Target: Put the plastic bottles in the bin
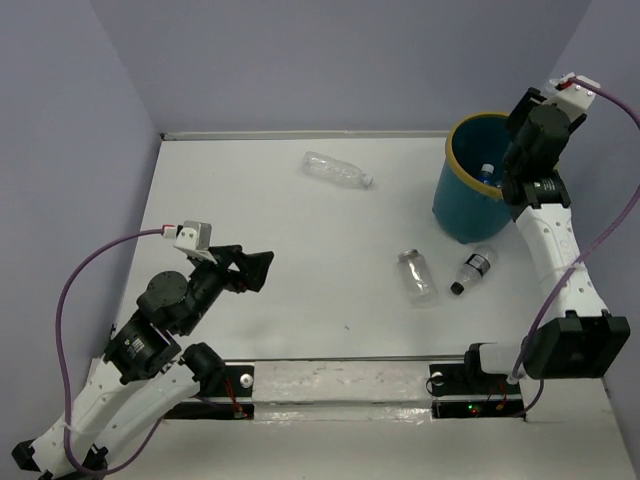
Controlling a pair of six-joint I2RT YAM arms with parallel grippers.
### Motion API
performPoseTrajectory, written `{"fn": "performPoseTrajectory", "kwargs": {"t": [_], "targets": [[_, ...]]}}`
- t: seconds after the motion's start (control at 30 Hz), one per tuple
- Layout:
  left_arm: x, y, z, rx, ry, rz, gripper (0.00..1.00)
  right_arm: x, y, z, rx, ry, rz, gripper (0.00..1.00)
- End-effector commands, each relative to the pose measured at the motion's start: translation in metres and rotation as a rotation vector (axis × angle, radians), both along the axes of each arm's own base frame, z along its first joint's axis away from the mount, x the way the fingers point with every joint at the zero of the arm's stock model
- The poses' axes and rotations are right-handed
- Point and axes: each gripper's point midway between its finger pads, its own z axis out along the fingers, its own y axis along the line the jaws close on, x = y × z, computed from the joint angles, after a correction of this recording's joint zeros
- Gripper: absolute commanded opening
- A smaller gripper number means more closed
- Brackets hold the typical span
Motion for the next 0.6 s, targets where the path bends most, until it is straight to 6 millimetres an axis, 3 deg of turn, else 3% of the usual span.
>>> {"fn": "performPoseTrajectory", "kwargs": {"t": [0.0, 0.07, 0.1, 0.2, 0.33, 0.37, 0.47, 0.53, 0.57], "targets": [[-0.003, -0.001, 0.017, -0.041, -0.068, -0.021, 0.92, 0.013, 0.003, -0.016, 0.167, -0.101, 0.092, 0.49], [-0.004, -0.001, 0.018, -0.042, -0.071, -0.025, 0.92, 0.015, 0.006, -0.023, 0.193, -0.093, 0.127, 0.6], [-0.004, -0.001, 0.018, -0.041, -0.07, -0.028, 0.92, 0.017, 0.011, -0.024, 0.2, -0.085, 0.154, 0.77], [-0.005, -0.003, 0.018, -0.04, -0.072, -0.04, 0.92, 0.013, 0.021, -0.024, 0.241, -0.058, 0.2, 0.91], [-0.006, -0.003, 0.018, -0.043, -0.074, -0.043, 0.92, -0.002, 0.024, -0.001, 0.254, -0.08, 0.212, 0.98], [-0.006, -0.003, 0.019, -0.044, -0.077, -0.043, 0.92, -0.009, 0.025, 0.014, 0.24, -0.1, 0.219, 0.98], [-0.006, -0.003, 0.019, -0.047, -0.078, -0.043, 0.92, -0.019, 0.037, 0.023, 0.231, -0.085, 0.287, 1.0], [-0.006, -0.002, 0.019, -0.047, -0.078, -0.041, 0.92, -0.032, 0.059, 0.021, 0.239, -0.047, 0.383, 0.99], [-0.006, -0.002, 0.02, -0.047, -0.078, -0.041, 0.92, -0.035, 0.089, 0.009, 0.248, -0.005, 0.496, 0.98]]}}
